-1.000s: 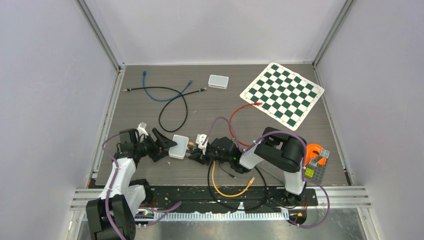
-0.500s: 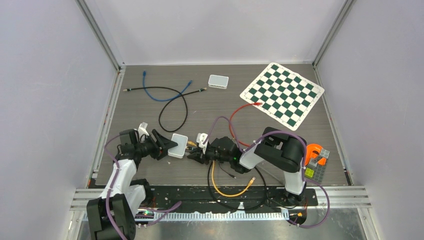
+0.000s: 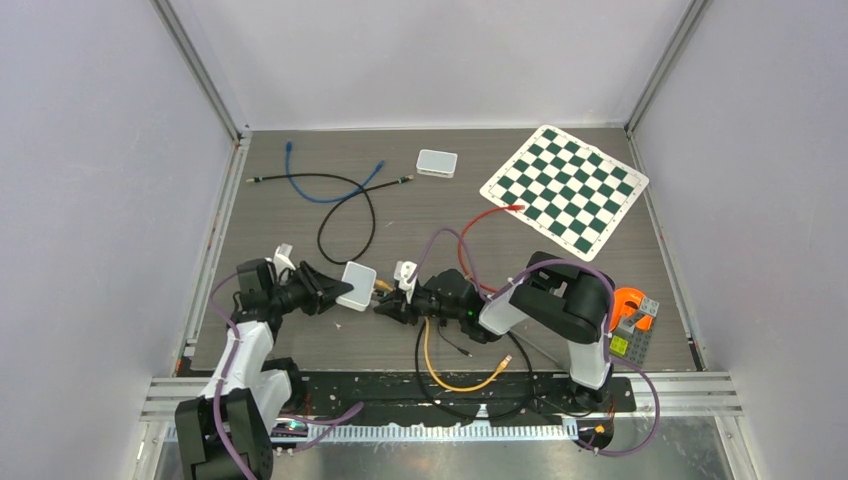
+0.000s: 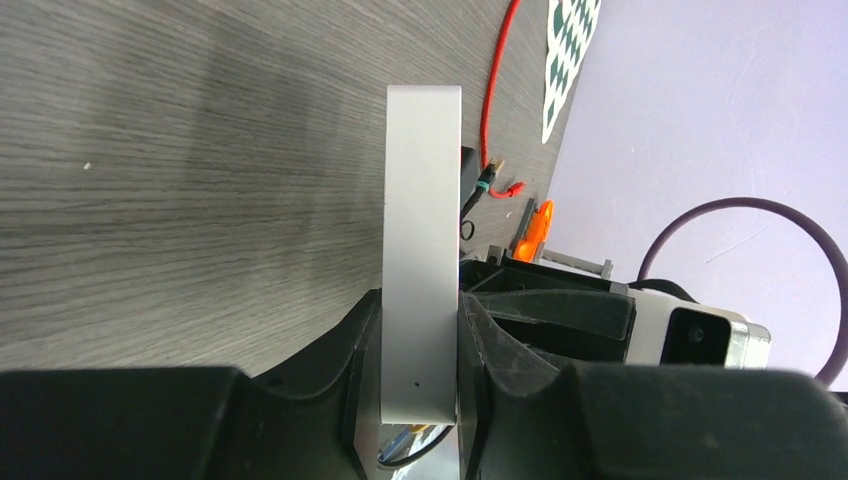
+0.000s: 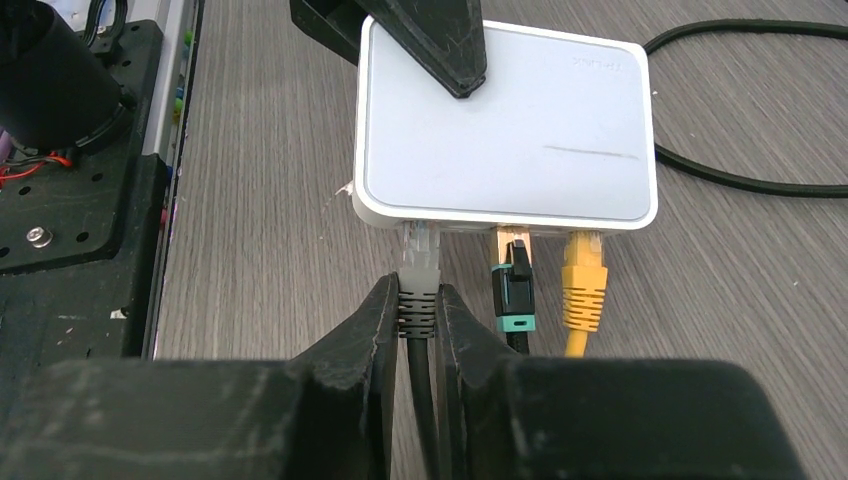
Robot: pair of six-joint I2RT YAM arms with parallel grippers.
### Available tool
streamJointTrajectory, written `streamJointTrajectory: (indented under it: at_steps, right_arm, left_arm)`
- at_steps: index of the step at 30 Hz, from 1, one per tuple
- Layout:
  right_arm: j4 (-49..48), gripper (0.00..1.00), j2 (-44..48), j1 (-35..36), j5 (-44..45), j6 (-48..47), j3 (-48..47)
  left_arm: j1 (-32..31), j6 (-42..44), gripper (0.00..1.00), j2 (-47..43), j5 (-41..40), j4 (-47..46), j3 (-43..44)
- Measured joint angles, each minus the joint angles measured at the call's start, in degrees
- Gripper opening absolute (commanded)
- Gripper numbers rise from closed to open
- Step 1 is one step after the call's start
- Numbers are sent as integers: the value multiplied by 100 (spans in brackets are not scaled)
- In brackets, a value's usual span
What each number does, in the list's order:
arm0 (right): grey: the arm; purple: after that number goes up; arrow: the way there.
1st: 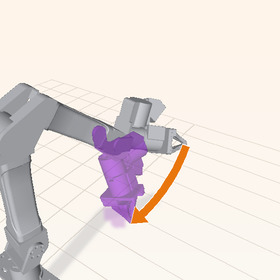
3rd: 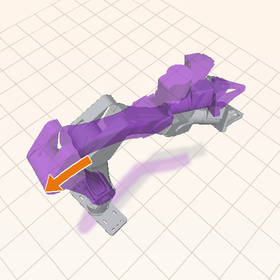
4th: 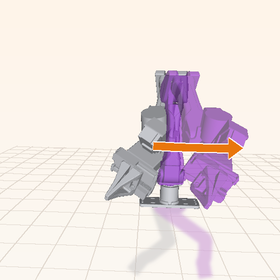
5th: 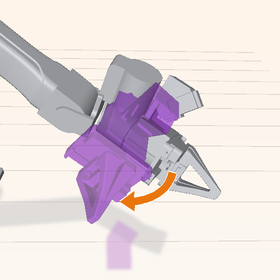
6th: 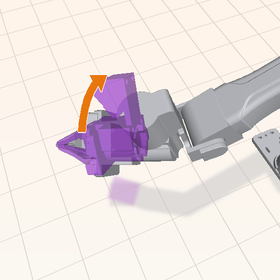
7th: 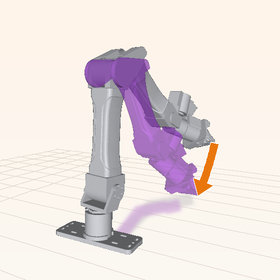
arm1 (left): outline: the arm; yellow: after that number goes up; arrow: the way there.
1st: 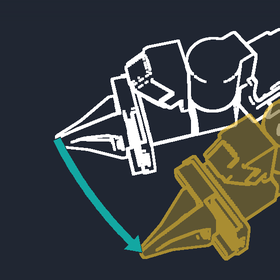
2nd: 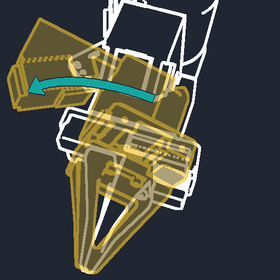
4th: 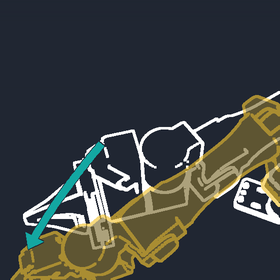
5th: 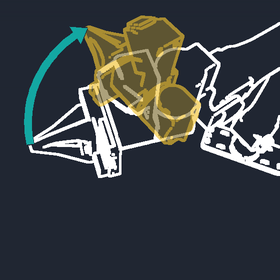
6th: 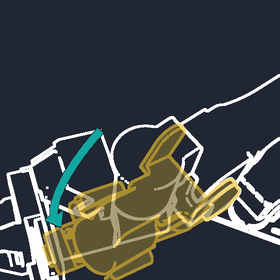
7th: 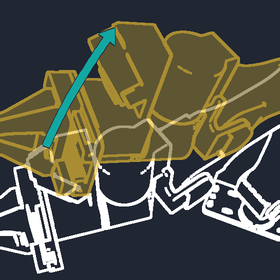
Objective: Insert the plug into the switch port
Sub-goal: Insert the connector into the switch port.
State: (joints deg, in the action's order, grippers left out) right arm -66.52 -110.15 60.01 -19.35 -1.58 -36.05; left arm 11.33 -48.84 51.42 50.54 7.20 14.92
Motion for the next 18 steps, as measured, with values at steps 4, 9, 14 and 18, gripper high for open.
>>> streamJointTrajectory:
  at_steps: [4, 9, 14, 18]
  right_arm:
    - [245, 5, 55, -33, -35, -22, -133]
    - [673, 5, 179, -63, -160, -177, -286]
    - [933, 5, 179, -101, -345, -476, -378]
    - [1196, 5, 190, -114, -426, -662, -450]
  left_arm:
    - [26, 0, 0, 4, 15, -131, 0]
    - [44, 103, 0, 28, 151, -280, 0]
    - [7, 157, 0, 146, 197, -339, 0]
    - [-140, 234, 0, 199, 90, -369, 7]
